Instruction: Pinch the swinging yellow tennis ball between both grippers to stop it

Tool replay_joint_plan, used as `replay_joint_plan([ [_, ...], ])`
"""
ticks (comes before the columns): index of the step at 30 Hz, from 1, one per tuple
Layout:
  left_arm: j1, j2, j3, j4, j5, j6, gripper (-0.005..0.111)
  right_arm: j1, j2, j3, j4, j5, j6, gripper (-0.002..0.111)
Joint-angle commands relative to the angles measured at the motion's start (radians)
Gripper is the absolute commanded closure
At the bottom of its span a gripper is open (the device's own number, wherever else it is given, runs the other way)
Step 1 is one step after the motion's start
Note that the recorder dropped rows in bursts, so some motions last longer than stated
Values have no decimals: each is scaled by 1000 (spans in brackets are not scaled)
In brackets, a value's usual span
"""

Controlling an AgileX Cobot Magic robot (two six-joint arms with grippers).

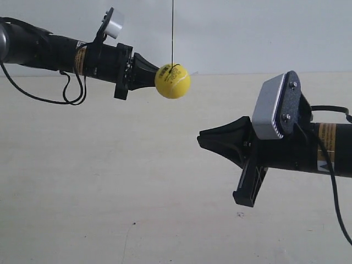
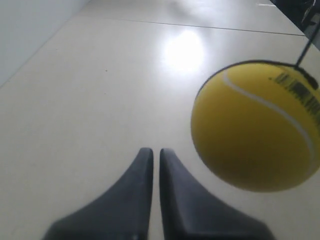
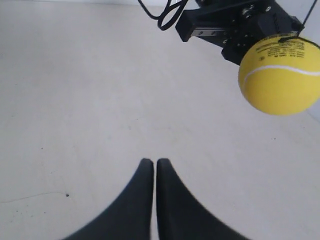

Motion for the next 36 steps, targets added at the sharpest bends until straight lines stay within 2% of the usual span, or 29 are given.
replay_joint_plan([
  [1,1,-30,-4,2,-8,-18,102,1,-18,-5,72,0,-48,108],
  [13,1,-72,-2,2,-8,-55,102,-1,-46,-5,169,67,-131,108],
  [31,-7,-75,-2,2,-8,-82,102,-1,-46,-5,209,49,-169,108],
  [36,11,-85,-2,2,-8,-85,102,-1,-46,-5,216,49,-176,108],
])
